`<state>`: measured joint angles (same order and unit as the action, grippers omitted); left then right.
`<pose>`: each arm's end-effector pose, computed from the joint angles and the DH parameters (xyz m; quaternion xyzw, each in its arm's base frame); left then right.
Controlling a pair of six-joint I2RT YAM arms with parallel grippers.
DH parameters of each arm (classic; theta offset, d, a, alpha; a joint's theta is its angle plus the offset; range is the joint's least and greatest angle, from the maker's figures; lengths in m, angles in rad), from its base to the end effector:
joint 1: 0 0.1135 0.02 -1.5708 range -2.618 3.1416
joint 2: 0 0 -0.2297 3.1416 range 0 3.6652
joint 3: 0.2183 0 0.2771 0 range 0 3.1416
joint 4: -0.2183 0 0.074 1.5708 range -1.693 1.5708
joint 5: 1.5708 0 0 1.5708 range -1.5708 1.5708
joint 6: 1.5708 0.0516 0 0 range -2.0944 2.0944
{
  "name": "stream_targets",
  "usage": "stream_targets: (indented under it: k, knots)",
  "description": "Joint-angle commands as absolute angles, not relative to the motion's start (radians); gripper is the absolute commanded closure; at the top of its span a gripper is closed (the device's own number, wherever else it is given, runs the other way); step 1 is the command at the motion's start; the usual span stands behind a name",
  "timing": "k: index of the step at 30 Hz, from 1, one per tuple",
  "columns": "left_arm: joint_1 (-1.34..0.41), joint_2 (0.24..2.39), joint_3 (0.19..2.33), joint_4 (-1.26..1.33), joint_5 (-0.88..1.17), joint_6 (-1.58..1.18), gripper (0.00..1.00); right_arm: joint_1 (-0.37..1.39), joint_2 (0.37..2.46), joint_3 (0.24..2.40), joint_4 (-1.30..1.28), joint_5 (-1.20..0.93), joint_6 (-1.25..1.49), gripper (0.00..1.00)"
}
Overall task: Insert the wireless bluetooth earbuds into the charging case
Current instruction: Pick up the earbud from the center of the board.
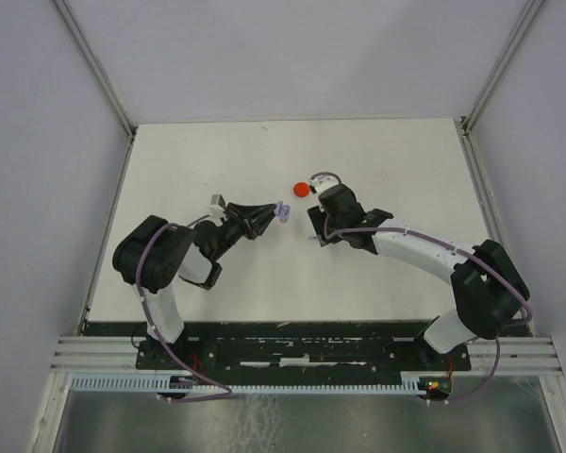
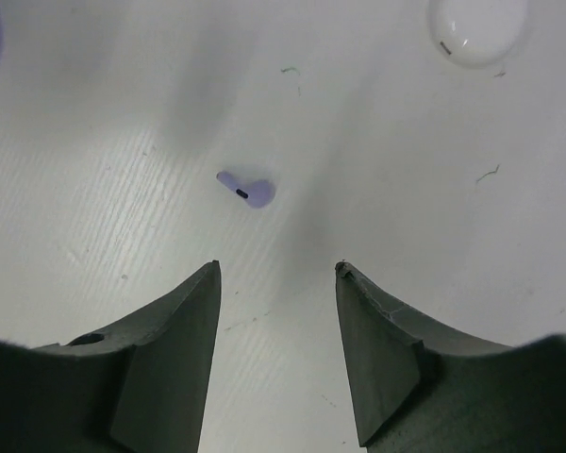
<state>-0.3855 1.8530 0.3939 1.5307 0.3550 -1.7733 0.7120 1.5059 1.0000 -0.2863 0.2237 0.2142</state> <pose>0.2674 -0.1279 0.0807 -0.3295 0.5982 -0.6920 0.2339 0.2786 0.2253 0.1756 -0.1854 0.9015 0.0761 0.3836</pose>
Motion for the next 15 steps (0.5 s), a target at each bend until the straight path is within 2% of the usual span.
stream_targets:
  k: [1, 15]
  knots:
    - [-0.380, 1.816, 0.388, 1.730, 0.344, -1.724, 0.97, 0.712, 1.524, 1.001, -0.271, 0.185, 0.274, 0.40]
    - [-0.375, 1.838, 0.406, 1.730, 0.357, -1.710, 0.97, 0.715, 1.670, 0.980, -0.215, 0.250, 0.262, 0.37]
